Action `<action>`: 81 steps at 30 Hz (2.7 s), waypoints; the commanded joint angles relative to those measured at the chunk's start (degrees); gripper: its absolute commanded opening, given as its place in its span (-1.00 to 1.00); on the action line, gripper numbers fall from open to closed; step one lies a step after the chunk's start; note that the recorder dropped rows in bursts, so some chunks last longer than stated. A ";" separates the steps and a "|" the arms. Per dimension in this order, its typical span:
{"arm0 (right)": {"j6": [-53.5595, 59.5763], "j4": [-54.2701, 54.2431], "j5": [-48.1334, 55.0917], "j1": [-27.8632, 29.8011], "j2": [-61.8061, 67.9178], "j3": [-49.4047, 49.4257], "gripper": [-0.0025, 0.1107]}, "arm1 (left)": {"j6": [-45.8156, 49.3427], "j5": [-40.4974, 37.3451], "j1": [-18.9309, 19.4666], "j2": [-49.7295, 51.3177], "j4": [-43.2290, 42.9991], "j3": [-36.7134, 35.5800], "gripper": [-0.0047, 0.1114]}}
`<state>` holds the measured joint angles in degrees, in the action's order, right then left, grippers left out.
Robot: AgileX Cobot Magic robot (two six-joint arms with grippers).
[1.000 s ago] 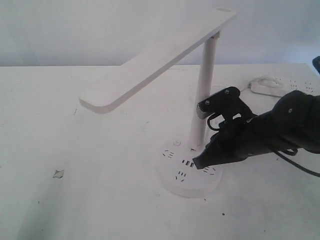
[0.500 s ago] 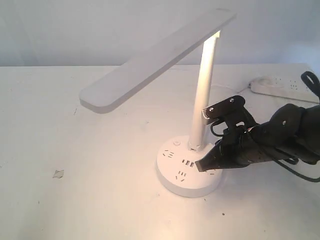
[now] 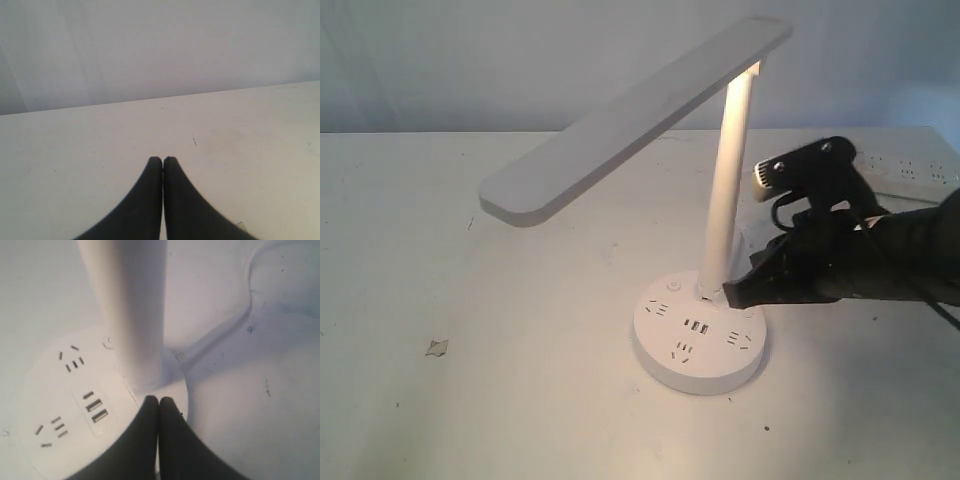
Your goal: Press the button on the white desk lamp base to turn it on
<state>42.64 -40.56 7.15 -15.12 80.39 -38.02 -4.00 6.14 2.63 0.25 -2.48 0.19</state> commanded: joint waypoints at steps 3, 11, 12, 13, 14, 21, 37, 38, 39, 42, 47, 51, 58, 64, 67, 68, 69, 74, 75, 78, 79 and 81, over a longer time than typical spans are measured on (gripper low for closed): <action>-5.38 -0.35 -3.11 0.19 -16.36 7.34 -0.96 | -0.06 -0.17 0.09 -0.25 0.23 -0.19 -0.92; -6.89 -1.20 -5.32 0.19 -57.65 21.32 -0.96 | -0.06 -0.17 0.09 -0.25 0.23 -0.19 -0.92; -6.89 -1.20 -6.06 0.19 -62.29 22.29 -0.96 | -0.06 -0.17 0.09 -0.25 0.23 -0.19 -0.92; -6.89 -1.20 -7.15 0.19 -68.08 23.54 -0.96 | -0.06 -0.17 0.09 -0.25 0.23 -0.19 -0.92; -7.17 -1.20 -8.05 0.19 -72.56 24.40 -0.96 | -0.06 -0.17 0.09 -0.25 0.23 -0.19 -0.92; -7.17 -1.20 -6.79 0.19 -80.39 25.26 -0.96 | -0.06 -0.07 0.09 -0.25 0.23 -0.19 -0.92; -30.32 -7.71 1.48 0.19 -80.39 37.71 -0.96 | -0.08 -0.06 0.09 -0.25 0.23 -0.19 -0.92; -34.32 -7.71 1.55 0.19 -80.39 38.02 -0.96 | -0.08 -0.06 0.09 -0.25 0.23 -0.19 -0.92; -38.58 -7.71 2.01 0.19 -80.39 38.02 -0.96 | -0.08 -0.06 0.09 -0.25 0.23 -0.19 -0.92; -44.32 -7.39 9.58 0.19 -80.39 38.02 -0.96 | -0.08 -0.06 0.09 -0.25 0.23 -0.19 -0.92; -44.37 -7.39 17.02 0.19 -80.39 38.02 -0.96 | -0.08 -0.06 0.09 -0.25 0.23 -0.19 -0.92; -44.37 -7.39 19.62 0.19 -80.39 38.02 -0.96 | -0.08 -0.06 0.09 -0.25 0.23 -0.19 -0.92; -44.37 -7.39 19.62 0.19 -80.39 38.02 -0.96 | -0.08 -0.06 0.09 -0.25 0.23 -0.19 -0.92; -44.37 -7.39 19.62 0.19 -80.39 38.02 -0.96 | 0.04 -0.06 0.09 -0.25 0.23 -0.19 -0.92; -42.64 -5.57 16.04 0.19 -80.39 38.02 -0.96 | 0.04 -0.06 0.09 -0.25 0.23 -0.19 -0.92; -42.12 -4.98 12.41 0.19 -80.39 38.02 -0.96 | 0.04 -0.06 0.09 -0.25 0.23 -0.19 -0.92; -42.26 -4.99 8.08 0.19 -80.39 38.02 -0.96 | 0.04 -0.06 0.09 -0.25 0.23 -0.19 -0.92; -42.26 -1.64 -12.35 0.19 -80.39 38.02 -0.96 | -0.08 -0.06 0.09 -0.25 0.23 -0.19 -0.92; -42.26 1.35 -15.76 0.19 -80.39 38.02 -0.96 | -0.08 -0.06 0.09 -0.25 0.23 -0.19 -0.92; -42.26 16.45 -21.85 0.19 -80.39 38.02 -0.96 | -0.08 -0.06 0.09 -0.25 0.23 -0.19 -0.92; -42.26 22.87 -22.24 0.19 -80.39 38.02 -0.96 | -0.08 -0.06 0.09 -0.25 0.23 -0.19 -0.92; -43.06 33.81 -21.12 0.19 -80.39 38.02 -0.96 | -0.08 -0.06 0.09 -0.25 0.23 -0.19 -0.92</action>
<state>-0.43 -21.64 -13.14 -15.02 0.32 -0.26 -4.00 6.14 2.63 0.25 -2.48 0.19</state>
